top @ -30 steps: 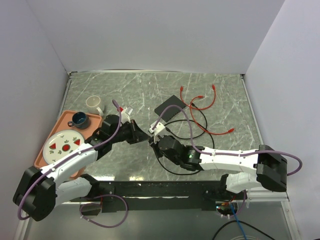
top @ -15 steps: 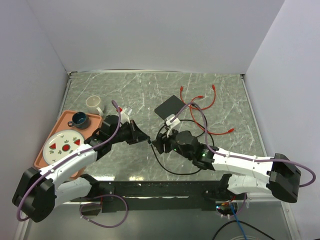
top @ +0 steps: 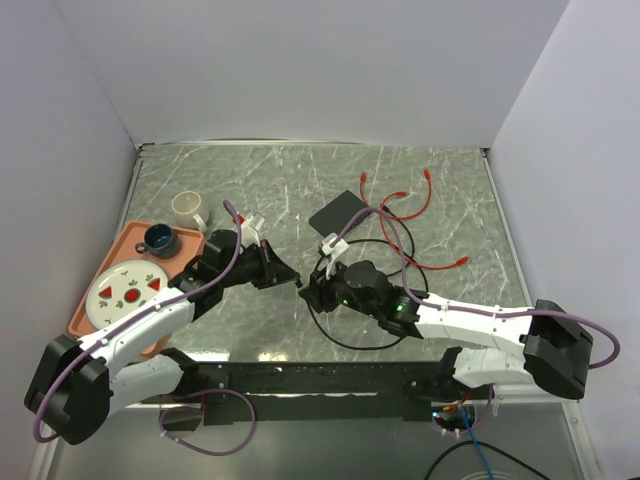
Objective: Insert the plug into the switch port
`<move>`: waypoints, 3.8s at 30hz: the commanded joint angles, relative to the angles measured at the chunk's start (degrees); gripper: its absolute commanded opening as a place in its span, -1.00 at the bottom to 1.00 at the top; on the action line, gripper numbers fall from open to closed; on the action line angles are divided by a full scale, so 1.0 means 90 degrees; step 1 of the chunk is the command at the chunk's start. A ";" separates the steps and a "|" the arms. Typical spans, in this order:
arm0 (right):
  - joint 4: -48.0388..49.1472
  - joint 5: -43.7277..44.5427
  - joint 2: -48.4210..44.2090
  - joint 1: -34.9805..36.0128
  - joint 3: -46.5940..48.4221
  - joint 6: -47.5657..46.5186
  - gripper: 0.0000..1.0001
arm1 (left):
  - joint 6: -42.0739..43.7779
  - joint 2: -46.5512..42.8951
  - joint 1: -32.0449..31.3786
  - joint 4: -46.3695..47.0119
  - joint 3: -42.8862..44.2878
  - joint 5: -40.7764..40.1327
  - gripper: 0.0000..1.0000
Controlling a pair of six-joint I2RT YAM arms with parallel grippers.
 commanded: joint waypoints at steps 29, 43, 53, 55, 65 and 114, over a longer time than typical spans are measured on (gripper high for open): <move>0.0691 -0.0106 0.0786 -0.0239 0.0537 0.0292 -0.57 | 0.0084 -0.0212 -0.0030 -0.0100 0.0362 0.0069 -0.98; 0.0301 0.0166 0.0533 -0.0717 0.0313 0.0029 -1.00 | 0.0843 0.0148 -0.0001 -0.1368 0.1113 -0.1561 0.99; -0.1300 0.1133 0.0306 -0.2152 0.0673 -0.0859 -1.00 | 0.1988 0.2549 0.0897 -0.1029 0.2851 -0.0879 0.99; -0.1573 0.1231 0.0453 -0.2435 0.0917 -0.0967 -1.00 | 0.2269 0.3318 0.1063 -0.1115 0.3425 -0.0742 0.99; -0.2248 0.1202 0.1205 -0.3032 0.1581 -0.1690 -1.00 | 0.3014 0.5364 0.1191 -0.1643 0.5547 -0.0947 0.99; -0.4739 0.0206 0.4516 -0.3052 0.4619 -0.2579 -1.00 | 0.3824 0.8245 0.1171 -0.1789 0.8487 0.1592 0.99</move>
